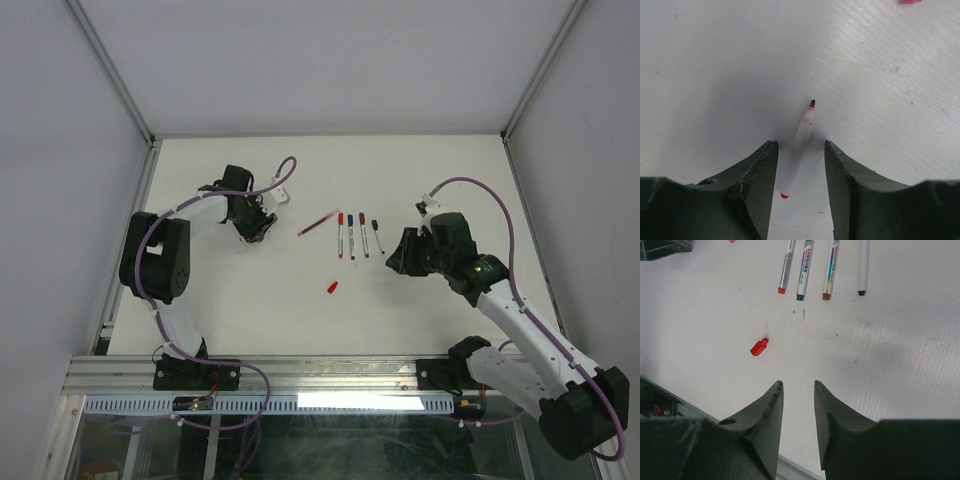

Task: Insert the pens into the pen caps
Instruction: Pick up the pen from the center of the board.

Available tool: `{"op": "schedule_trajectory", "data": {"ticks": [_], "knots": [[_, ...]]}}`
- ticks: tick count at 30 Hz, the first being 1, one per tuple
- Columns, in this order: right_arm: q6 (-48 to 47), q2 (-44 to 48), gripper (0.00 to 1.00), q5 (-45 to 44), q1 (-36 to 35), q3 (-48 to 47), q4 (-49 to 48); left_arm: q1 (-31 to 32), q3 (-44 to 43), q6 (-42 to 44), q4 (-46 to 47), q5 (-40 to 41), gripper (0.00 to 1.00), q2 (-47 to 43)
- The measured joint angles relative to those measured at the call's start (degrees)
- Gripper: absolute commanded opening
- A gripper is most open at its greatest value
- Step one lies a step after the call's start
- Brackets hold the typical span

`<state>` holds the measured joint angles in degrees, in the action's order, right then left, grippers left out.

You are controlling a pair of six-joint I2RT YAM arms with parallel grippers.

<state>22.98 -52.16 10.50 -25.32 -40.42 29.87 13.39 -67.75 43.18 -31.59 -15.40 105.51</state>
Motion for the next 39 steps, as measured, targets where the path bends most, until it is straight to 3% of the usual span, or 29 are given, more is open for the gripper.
{"op": "schedule_trajectory", "data": {"ticks": [5, 17, 25, 39], "knots": [[0.0, 0.0, 0.33, 0.0, 0.0, 0.0, 0.1, 0.0, -1.0, 0.5, 0.0, 0.2, 0.37, 0.8], [-0.1, 0.0, 0.34, -0.2, 0.0, 0.0, 0.0, 0.1, -1.2, 0.7, 0.0, -1.2, 0.06, 1.4], [-0.2, 0.0, 0.34, -0.2, 0.0, 0.0, 0.0, 4.0, -1.6, -4.0, 0.1, 3.2, 0.03, 1.4], [1.3, 0.0, 0.33, 0.1, 0.0, 1.6, -1.8, 16.7, -2.5, -26.3, -3.5, 11.1, 0.02, 0.9]]}}
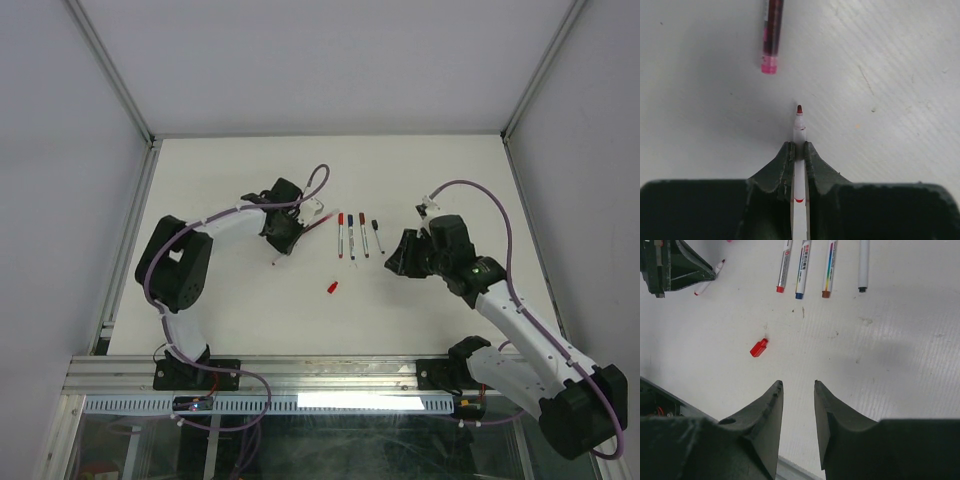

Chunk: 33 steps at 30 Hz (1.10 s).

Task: Insert the pens into the pen caps
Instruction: Pick up the pen from the center of the board.

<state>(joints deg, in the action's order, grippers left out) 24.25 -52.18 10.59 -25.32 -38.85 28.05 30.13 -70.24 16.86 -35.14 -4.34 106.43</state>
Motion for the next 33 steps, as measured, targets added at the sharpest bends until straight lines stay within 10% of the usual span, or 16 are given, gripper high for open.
{"op": "schedule_trajectory", "data": {"ticks": [15, 33], "knots": [[18.6, 2.6, 0.40, -4.0, -8.2, 11.6, -13.4, 7.5, 15.1, -31.5, 14.5, -7.3, 0.04, -19.0], [28.0, -4.9, 0.45, -11.3, -23.3, 19.5, -42.9, 13.8, 21.2, -57.6, 39.1, -10.0, 0.04, -17.3]]}}
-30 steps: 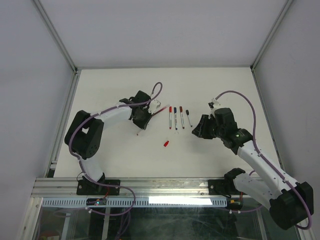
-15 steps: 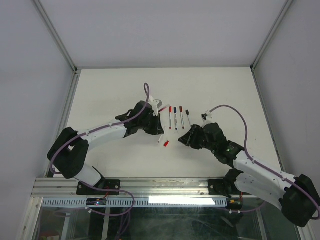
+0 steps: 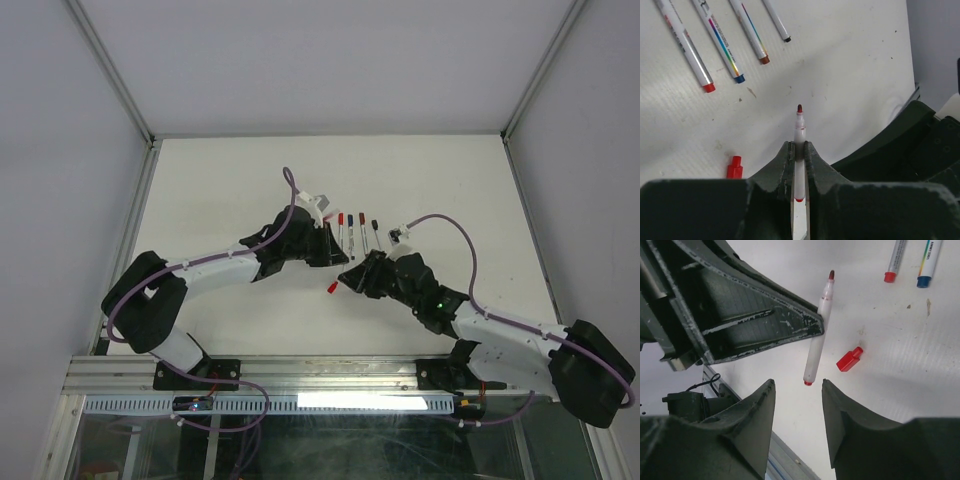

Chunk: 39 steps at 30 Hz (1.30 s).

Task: Insert the pens into the pen caps
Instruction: Pick up the pen from the center of the board.

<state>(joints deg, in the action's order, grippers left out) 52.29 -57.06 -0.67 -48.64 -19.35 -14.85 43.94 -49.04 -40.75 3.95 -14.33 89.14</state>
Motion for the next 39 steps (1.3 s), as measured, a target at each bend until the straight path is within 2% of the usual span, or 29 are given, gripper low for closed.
{"op": "schedule_trajectory", "data": {"ticks": [8, 11, 20, 23, 27, 31, 36, 39], "knots": [[1.2, -3.5, 0.45, -2.2, 0.0, -1.6, 3.3, 1.5, 0.0, -2.1, 1.9, -0.7, 0.04, 0.1], [2.1, -3.6, 0.41, -2.9, 0.0, -1.7, 3.6, 1.5, 0.0, -2.4, 2.0, -0.7, 0.04, 0.1], [2.5, -4.6, 0.09, -3.2, 0.0, -2.0, 0.9, 1.9, 0.5, -3.4, 3.3, -0.7, 0.06, 0.1], [2.6, -4.6, 0.01, -3.5, 0.0, -2.0, 0.9, 1.8, 1.2, -3.7, 4.2, -0.7, 0.12, -0.5], [2.6, -4.4, 0.00, -3.2, 0.0, -2.0, 0.7, 1.9, 2.2, -3.9, 5.1, -0.3, 0.24, -1.5], [2.3, -3.4, 0.00, -2.9, 0.0, -2.0, 0.4, 1.9, 3.5, -4.9, 6.8, -0.1, 0.32, -3.0], [1.6, -2.9, 0.00, -1.4, 0.0, -2.0, -1.2, 1.9, 4.0, -5.3, 8.7, -0.1, 0.31, -3.7], [1.2, -2.9, 0.00, -0.3, 0.0, -2.0, -2.5, 1.9, 4.1, -5.6, 9.5, -0.2, 0.24, -3.7]]}}
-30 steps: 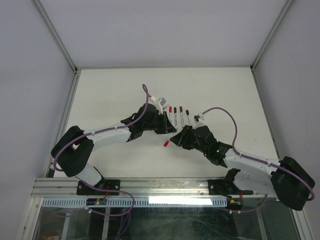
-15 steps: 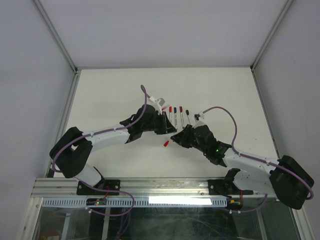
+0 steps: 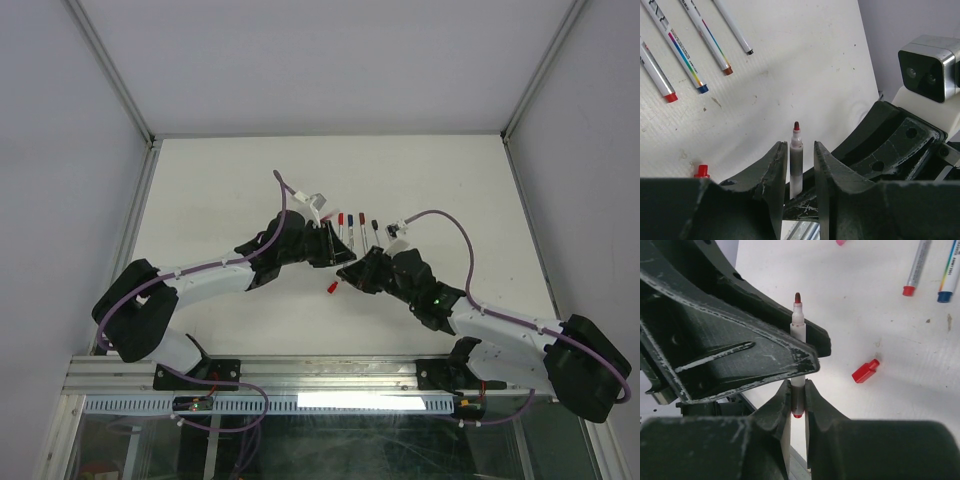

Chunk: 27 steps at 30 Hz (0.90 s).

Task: Insert the pens into the pen caps
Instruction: Pick up the pen from the center of the board.

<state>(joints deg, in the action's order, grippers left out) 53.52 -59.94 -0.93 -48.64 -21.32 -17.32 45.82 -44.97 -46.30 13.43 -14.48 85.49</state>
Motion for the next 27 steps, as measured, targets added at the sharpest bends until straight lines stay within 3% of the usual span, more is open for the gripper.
{"op": "schedule_trajectory", "data": {"ticks": [5, 15, 27], "knots": [[-0.9, 0.0, 0.00, 1.0, 0.0, 0.0, -1.5, 0.0, 0.0, -0.7, 0.3, -0.2, 0.20, 0.0], [-2.6, 2.1, 0.00, -1.2, 0.0, -0.3, 0.3, 0.0, 0.5, -1.1, 1.3, -1.0, 0.24, 0.0], [-5.0, 3.0, 0.00, -2.3, -0.2, -1.2, 2.2, 0.0, 0.5, -1.2, 2.4, -1.2, 0.09, -0.4]]}}
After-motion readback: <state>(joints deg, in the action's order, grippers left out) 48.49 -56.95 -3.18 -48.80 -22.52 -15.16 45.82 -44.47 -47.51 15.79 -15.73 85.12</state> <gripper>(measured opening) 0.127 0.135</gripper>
